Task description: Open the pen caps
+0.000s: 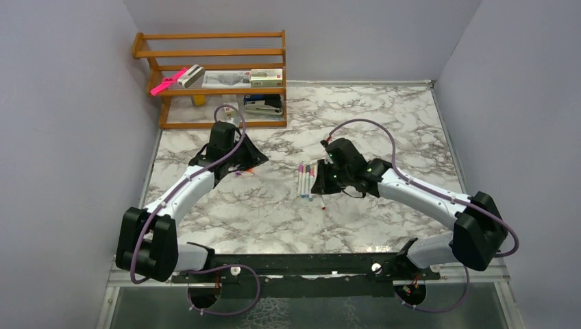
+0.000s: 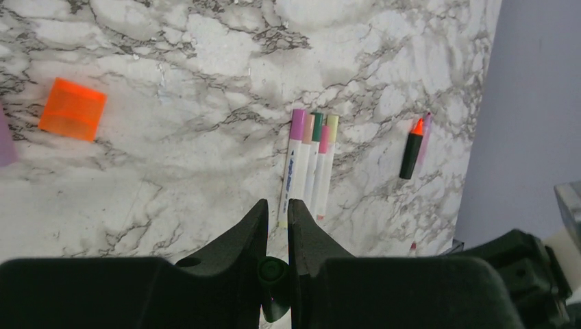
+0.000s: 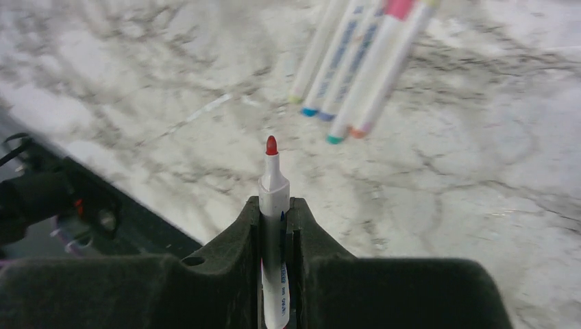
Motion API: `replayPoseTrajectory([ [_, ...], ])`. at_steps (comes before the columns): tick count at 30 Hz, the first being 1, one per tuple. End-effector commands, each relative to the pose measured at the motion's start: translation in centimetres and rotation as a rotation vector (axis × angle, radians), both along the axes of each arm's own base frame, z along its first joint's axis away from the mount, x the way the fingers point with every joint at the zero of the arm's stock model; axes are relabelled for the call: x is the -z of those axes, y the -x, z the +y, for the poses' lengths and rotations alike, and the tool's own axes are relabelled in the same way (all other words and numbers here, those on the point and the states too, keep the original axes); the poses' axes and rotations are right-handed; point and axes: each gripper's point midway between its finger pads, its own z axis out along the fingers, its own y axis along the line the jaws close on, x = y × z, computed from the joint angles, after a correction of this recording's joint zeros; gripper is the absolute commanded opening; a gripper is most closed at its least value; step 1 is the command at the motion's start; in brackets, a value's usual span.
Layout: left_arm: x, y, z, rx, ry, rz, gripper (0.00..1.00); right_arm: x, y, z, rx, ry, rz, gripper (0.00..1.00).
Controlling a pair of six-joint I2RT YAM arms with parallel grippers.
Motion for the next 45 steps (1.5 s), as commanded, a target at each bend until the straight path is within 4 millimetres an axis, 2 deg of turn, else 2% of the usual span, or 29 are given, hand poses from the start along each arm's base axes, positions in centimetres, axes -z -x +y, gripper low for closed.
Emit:
replayPoseTrajectory([
  [1,1.3,2.3,1.8,0.039,-0.118,0.024,0.00,3.1,-2.9,-5.8,0.143,0.257,-0.037,0.01],
  [8,1.9,3.4,2.3,0.044,-0.131,0.038,0.00,5.4,-6.2,-12.8,0.304,0.376,-0.044,0.01],
  [13,2.1,3.8,2.5,0.051,-0.145,0.036,0.00,6.2,-7.7,-16.3,0.373,0.485,-0.073,0.01],
  [18,2.4,3.7,2.3,0.075,-0.152,0.048,0.00,7.6,-8.9,-18.6,0.425,0.514,-0.052,0.01],
  [28,2.8,3.4,3.5,0.054,-0.200,0.056,0.00,9.8,-9.7,-20.5,0.467,0.518,0.021,0.01],
  [38,3.3,1.8,5.1,0.024,-0.262,0.068,0.00,11.0,-9.6,-20.6,0.466,0.505,0.059,0.05],
  [45,4.0,1.1,5.0,0.030,-0.268,0.087,0.00,10.8,-9.5,-20.3,0.456,0.486,0.057,0.26],
])
